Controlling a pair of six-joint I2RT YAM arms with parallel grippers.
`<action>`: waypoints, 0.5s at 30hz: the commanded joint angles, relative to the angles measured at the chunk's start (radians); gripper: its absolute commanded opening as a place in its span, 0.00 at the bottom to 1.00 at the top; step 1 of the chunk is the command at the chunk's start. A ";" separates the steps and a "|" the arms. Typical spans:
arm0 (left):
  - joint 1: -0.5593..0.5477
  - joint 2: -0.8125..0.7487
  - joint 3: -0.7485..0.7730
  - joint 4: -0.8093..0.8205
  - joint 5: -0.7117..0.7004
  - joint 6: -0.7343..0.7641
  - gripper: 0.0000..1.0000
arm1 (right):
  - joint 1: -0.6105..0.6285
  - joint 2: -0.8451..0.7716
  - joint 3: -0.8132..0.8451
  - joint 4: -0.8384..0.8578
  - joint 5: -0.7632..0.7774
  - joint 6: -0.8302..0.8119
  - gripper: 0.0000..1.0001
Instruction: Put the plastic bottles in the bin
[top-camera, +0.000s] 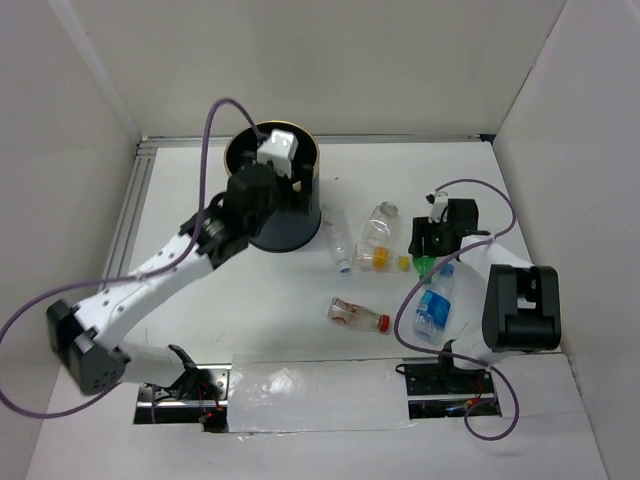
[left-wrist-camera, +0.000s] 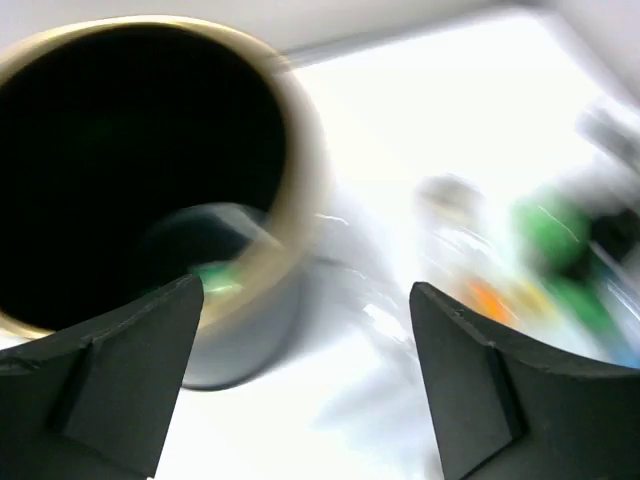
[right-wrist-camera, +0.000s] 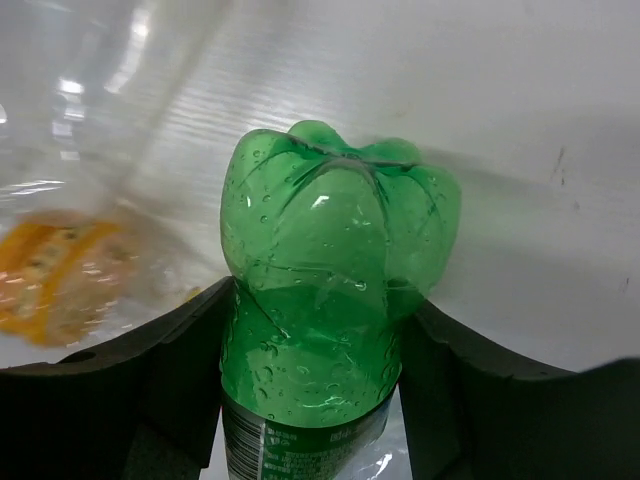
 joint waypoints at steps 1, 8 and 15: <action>-0.063 -0.180 -0.215 0.060 0.439 0.109 0.96 | -0.004 -0.132 0.144 -0.058 -0.162 -0.090 0.06; -0.255 -0.318 -0.664 0.256 0.504 0.047 1.00 | 0.100 -0.051 0.581 -0.071 -0.555 -0.191 0.00; -0.422 -0.283 -0.753 0.386 0.294 0.124 1.00 | 0.350 0.345 1.196 -0.020 -0.670 -0.097 0.00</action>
